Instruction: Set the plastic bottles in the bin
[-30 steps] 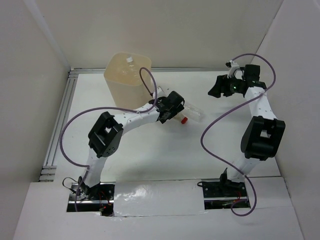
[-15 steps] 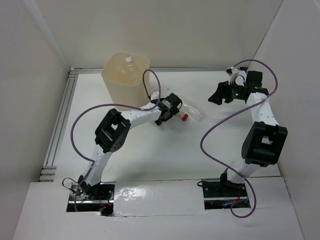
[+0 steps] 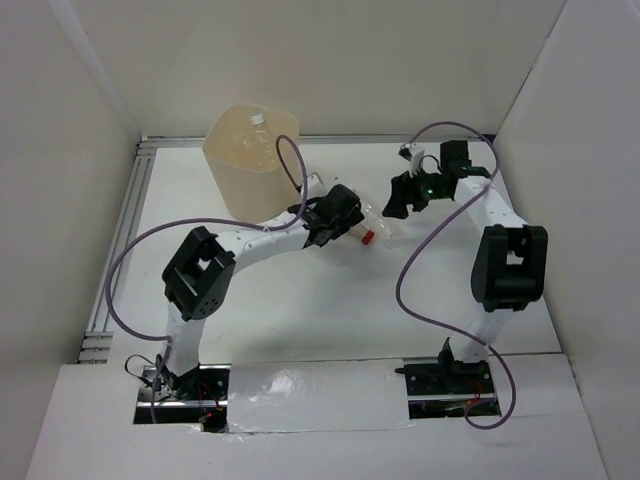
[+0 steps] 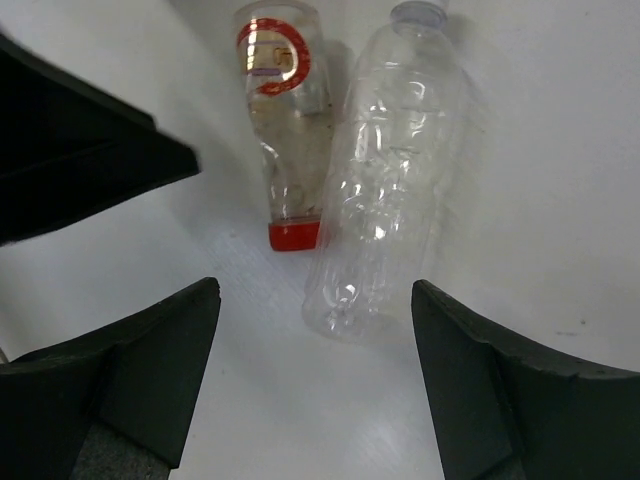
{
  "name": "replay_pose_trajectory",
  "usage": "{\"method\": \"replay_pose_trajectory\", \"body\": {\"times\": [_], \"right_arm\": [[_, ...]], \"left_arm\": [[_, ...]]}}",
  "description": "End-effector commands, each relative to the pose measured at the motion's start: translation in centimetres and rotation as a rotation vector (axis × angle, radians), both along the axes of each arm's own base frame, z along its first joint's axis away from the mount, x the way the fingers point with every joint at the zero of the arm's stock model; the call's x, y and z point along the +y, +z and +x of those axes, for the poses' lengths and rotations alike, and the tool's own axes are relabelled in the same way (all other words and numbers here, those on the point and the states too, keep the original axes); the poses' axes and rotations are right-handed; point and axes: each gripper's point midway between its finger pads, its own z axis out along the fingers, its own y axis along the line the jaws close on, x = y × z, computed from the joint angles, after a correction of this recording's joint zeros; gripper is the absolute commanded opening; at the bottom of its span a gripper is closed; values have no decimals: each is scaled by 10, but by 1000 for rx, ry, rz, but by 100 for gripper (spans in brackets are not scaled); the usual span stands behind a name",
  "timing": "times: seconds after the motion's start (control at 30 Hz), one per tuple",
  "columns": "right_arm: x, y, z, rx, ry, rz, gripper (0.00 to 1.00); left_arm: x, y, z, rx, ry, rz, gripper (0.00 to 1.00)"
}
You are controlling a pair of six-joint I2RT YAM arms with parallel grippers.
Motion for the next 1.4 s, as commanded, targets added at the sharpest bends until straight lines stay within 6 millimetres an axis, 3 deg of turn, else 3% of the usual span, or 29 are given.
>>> {"method": "replay_pose_trajectory", "body": {"times": [0.0, 0.07, 0.1, 0.2, 0.23, 0.3, 0.33, 0.4, 0.47, 0.5, 0.53, 0.6, 0.63, 0.67, 0.73, 0.77, 0.87, 0.93, 0.97, 1.03, 1.1, 1.13, 1.17, 1.2, 1.23, 1.27, 1.3, 1.33, 1.37], "right_arm": [[9, -12, 36, 11, -77, -59, 84], [11, -14, 56, -9, -124, -90, 86], [19, -27, 58, 19, -116, -100, 86], [32, -34, 70, 12, -113, -123, 87], [42, -48, 68, 42, -93, -140, 87], [48, -58, 73, 46, -97, -180, 89], [56, -72, 70, 61, -74, -206, 89], [54, -83, 73, 54, -89, -270, 89], [57, -89, 74, 47, -80, -294, 89], [55, -93, 78, 37, -82, -308, 87], [57, -99, 77, 36, -74, -332, 87], [53, -106, 78, 45, -88, -358, 83], [51, -106, 78, 39, -88, -370, 75], [51, -108, 82, 32, -81, -375, 68], [55, -101, 79, 39, -46, -363, 49], [52, -97, 80, 31, -24, -362, 33], [61, -48, 80, -37, 61, -268, 23], [72, 21, 84, -154, 113, -180, 19], [87, 54, 78, -215, 182, -94, 17], [103, 138, 80, -417, 233, 8, 17], [138, 202, 59, -546, 324, 138, 17], [152, 239, 61, -686, 346, 184, 16], [166, 259, 56, -743, 371, 223, 16], [192, 277, 43, -778, 403, 269, 16], [207, 313, 38, -902, 413, 299, 16], [219, 327, 36, -954, 410, 311, 16], [249, 326, 30, -947, 441, 353, 16], [261, 356, 23, -1040, 446, 391, 16], [273, 362, 22, -1059, 444, 418, 16]], "left_arm": [[2, 53, 1, -115, -12, -50, 97], [9, 69, -9, -135, -50, -46, 97], [16, 60, -19, -120, -96, -3, 97], [18, 61, -44, -141, -240, 61, 97], [24, 53, -62, -125, -285, 83, 97], [29, 46, -80, -118, -355, 106, 96], [38, 28, -95, -85, -395, 141, 96], [46, 29, -114, -81, -440, 143, 93], [57, 16, -135, -65, -487, 182, 92], [60, 25, -143, -87, -494, 166, 92], [69, 16, -152, -80, -504, 192, 92], [74, 27, -161, -120, -509, 168, 92], [74, 30, -165, -133, -516, 158, 92], [81, 21, -173, -123, -522, 174, 92], [87, 21, -178, -132, -514, 159, 92], [94, 21, -180, -135, -487, 144, 92], [115, 13, -188, -110, -433, 159, 92], [131, 5, -194, -76, -394, 184, 92], [138, 3, -194, -70, -345, 182, 92], [151, -1, -198, -63, -302, 187, 94], [157, -1, -199, -74, -283, 179, 94], [158, 7, -198, -97, -274, 164, 94], [158, 8, -198, -105, -273, 155, 95], [159, 8, -198, -116, -279, 153, 95], [157, 13, -197, -131, -277, 137, 95], [158, 12, -200, -132, -290, 134, 95], [160, 10, -201, -131, -290, 136, 95], [158, 10, -202, -124, -288, 121, 95], [161, 8, -204, -125, -288, 119, 95]]}}
